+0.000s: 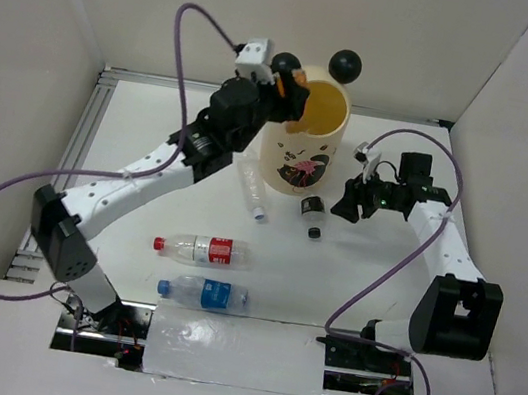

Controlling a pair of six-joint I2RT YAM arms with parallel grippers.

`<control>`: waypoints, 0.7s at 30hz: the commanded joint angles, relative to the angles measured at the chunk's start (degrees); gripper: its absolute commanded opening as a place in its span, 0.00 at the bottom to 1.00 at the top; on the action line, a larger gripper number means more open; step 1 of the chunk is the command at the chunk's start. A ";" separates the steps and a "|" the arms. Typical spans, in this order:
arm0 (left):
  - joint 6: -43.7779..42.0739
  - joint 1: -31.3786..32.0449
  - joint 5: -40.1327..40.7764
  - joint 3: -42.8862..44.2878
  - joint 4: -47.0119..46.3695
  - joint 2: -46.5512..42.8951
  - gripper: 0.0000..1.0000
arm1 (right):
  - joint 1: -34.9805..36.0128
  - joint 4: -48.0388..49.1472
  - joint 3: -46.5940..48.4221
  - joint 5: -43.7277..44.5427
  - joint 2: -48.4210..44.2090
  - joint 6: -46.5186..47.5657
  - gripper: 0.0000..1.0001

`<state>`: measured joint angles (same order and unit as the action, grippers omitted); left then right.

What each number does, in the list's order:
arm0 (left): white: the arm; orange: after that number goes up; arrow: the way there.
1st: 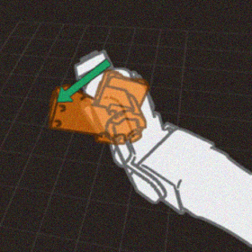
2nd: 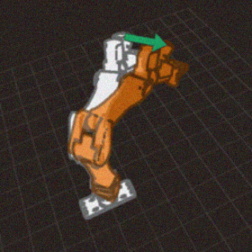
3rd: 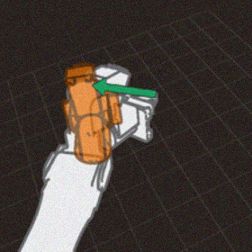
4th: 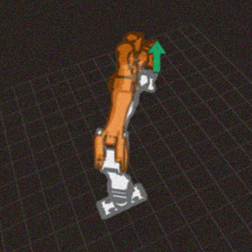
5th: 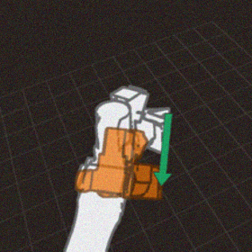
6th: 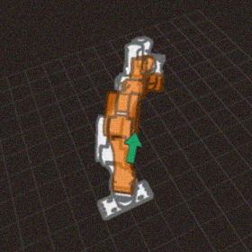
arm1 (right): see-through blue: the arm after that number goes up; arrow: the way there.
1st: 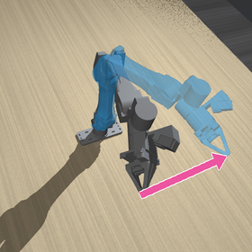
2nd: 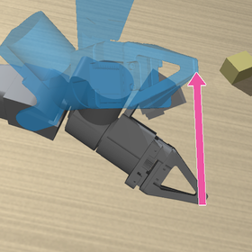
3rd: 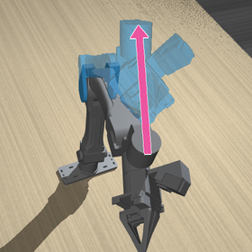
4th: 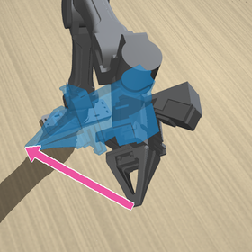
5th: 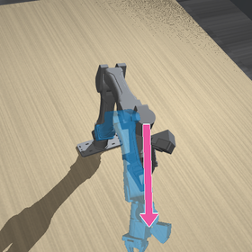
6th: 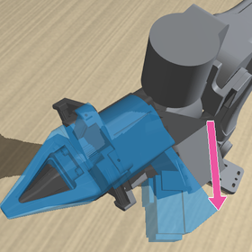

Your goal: Put the plastic bottles in the bin

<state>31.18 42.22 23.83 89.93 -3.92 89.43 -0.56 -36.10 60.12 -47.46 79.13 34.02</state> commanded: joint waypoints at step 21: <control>-41.81 6.12 18.00 20.37 -32.55 27.99 1.00 | 0.64 6.47 -2.02 -2.30 3.21 -9.23 1.00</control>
<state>-7.68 48.21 39.83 108.33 -28.82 118.08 -1.04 -33.47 56.97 -48.73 81.17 28.32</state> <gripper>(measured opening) 0.985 0.999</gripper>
